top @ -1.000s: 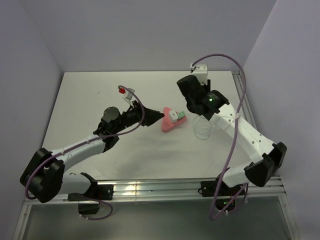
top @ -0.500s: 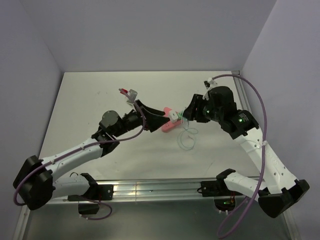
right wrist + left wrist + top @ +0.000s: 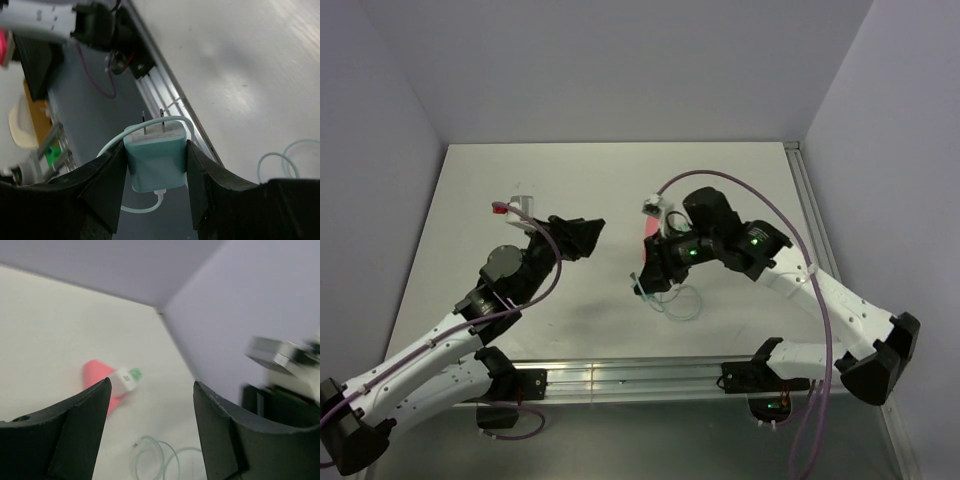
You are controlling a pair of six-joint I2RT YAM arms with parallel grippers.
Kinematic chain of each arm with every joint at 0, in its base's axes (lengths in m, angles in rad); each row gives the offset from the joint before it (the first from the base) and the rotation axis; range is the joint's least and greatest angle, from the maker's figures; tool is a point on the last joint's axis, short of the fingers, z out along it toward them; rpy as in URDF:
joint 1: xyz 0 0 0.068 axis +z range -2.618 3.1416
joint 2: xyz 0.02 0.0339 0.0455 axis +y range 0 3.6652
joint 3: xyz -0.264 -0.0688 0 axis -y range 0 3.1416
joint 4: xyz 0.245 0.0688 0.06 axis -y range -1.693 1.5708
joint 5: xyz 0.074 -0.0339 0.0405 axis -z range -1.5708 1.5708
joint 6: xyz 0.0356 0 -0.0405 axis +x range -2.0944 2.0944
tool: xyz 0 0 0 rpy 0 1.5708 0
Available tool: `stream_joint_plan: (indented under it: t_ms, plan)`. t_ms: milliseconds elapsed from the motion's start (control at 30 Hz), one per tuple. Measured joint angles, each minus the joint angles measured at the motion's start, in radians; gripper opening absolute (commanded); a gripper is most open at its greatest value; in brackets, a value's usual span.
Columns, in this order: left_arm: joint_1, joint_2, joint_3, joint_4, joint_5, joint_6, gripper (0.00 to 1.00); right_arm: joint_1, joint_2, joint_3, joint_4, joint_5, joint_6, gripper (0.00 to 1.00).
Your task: Insert the plug
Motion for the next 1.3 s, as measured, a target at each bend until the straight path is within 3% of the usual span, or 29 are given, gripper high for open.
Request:
stream_joint_plan:
  t_ms: [133, 233, 367, 533, 633, 733, 833, 1067, 1167, 1300]
  plan:
    - [0.000, -0.063, 0.032, -0.216, -0.263, -0.100, 0.71, 0.200, 0.103, 0.146, -0.029, 0.018, -0.096, 0.00]
    - [0.001, -0.091, 0.063, -0.315, -0.378, -0.150, 0.70, 0.280, 0.127, 0.202, -0.079, 0.104, -0.156, 0.00]
    - [0.001, -0.114, 0.076, -0.377, -0.455, -0.188, 0.69, 0.264, 0.166, 0.213, -0.214, 0.456, -0.147, 0.00]
    - [0.001, -0.120, 0.062, -0.386, -0.481, -0.212, 0.67, 0.205, 0.380, 0.245, -0.414, 0.992, -0.005, 0.00]
    - [0.001, -0.103, 0.062, -0.380, -0.477, -0.207, 0.66, 0.196, 0.465, 0.244, -0.474, 1.096, -0.014, 0.00]
    - [0.001, -0.068, 0.063, -0.367, -0.454, -0.184, 0.68, 0.191, 0.434, 0.241, -0.422, 0.991, -0.060, 0.00]
    - [0.001, -0.040, 0.057, -0.351, -0.397, -0.147, 0.78, 0.150, 0.307, 0.241, -0.327, 0.827, -0.080, 0.00]
    - [0.002, -0.079, -0.108, -0.091, 0.025, 0.016, 0.93, -0.050, 0.107, 0.300, -0.212, 0.515, -0.085, 0.00]
    - [0.003, -0.072, -0.195, 0.047, 0.193, 0.051, 0.99, -0.086, 0.093, 0.300, -0.185, 0.354, -0.089, 0.00]
    - [0.002, 0.000, -0.226, 0.216, 0.371, 0.064, 1.00, -0.091, 0.093, 0.284, -0.145, 0.169, -0.090, 0.00]
